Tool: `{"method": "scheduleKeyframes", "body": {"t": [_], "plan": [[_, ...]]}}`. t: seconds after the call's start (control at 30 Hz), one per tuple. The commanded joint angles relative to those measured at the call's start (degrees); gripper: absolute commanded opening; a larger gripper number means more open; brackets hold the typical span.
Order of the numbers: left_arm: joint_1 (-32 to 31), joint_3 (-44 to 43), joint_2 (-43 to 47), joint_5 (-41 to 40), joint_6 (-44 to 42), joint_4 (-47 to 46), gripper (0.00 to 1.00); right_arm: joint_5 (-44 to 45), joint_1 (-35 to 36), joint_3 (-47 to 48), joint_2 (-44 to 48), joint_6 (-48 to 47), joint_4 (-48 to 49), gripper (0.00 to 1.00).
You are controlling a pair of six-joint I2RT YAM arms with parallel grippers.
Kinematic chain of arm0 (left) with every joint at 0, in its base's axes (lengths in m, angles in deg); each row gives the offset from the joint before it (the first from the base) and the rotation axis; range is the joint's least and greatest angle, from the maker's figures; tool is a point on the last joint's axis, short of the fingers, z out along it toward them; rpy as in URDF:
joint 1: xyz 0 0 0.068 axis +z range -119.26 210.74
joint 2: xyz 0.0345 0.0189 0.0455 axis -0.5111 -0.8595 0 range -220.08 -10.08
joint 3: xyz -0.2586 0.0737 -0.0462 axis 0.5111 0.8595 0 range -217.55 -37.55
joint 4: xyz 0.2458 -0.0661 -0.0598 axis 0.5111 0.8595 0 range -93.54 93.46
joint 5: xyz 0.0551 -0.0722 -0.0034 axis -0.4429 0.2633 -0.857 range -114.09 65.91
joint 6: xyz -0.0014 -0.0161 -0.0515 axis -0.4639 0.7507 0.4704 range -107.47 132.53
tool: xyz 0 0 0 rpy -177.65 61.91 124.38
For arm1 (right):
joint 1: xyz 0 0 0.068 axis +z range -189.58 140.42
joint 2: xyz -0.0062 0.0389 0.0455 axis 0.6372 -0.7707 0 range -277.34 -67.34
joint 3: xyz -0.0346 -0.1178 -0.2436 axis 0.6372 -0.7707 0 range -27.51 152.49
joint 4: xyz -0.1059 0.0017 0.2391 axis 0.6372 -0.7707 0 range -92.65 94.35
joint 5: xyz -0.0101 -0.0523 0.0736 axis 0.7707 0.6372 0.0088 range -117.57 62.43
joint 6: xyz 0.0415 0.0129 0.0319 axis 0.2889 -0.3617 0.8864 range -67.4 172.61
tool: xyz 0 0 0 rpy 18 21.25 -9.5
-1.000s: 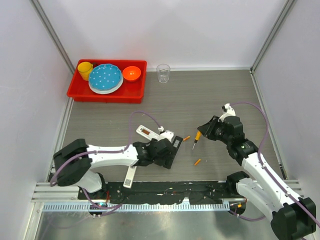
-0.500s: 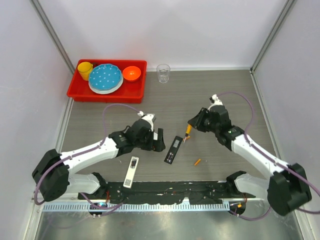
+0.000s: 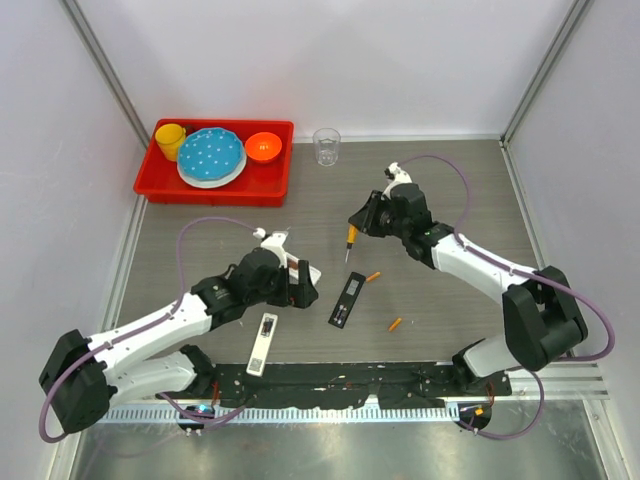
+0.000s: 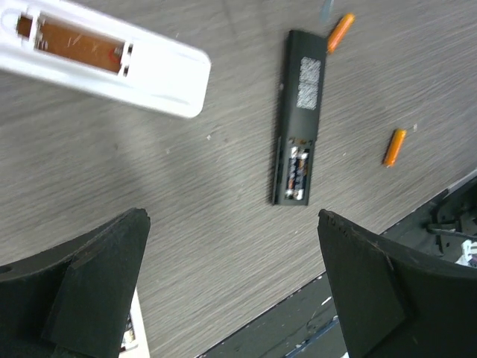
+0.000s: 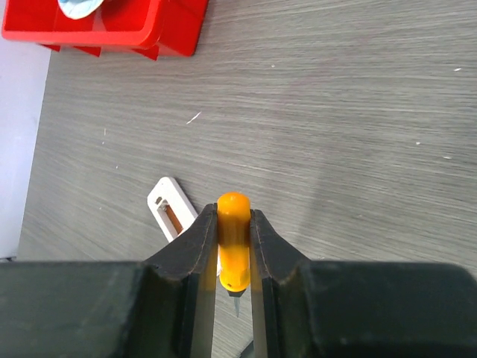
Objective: Unload the batteries from the remote control
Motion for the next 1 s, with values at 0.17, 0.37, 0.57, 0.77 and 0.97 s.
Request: {"method": "scheduleKeyframes", "body": {"t": [0.17, 0.37, 0.57, 0.77, 0.97], "plan": [[0.0, 12.1, 3.5, -1.2, 1.9, -13.2, 1.00, 2.3, 1.5, -5.5, 11.4, -3.6, 3.4, 0.01], [-9.9, 9.5, -1.4, -11.0, 4.2, -13.9, 0.98, 2.6, 1.4, -11.2, 19.8, -3.0, -0.2, 0.01], [-20.5, -1.3, -16.4, -23.3, 4.1, -10.5, 0.98, 2.2, 1.5, -14.6, 21.4, -2.8, 2.1, 0.01], [-25.8, -8.0, -30.7, -30.1, 3.9, -11.0, 0.98, 2.3, 1.3, -15.3, 22.2, -3.2, 0.6, 0.01], [-27.6, -9.0, -38.4, -31.2, 1.9, -15.8, 0.89, 4.1, 0.8, -16.4, 24.2, -4.8, -2.2, 0.01]]}}
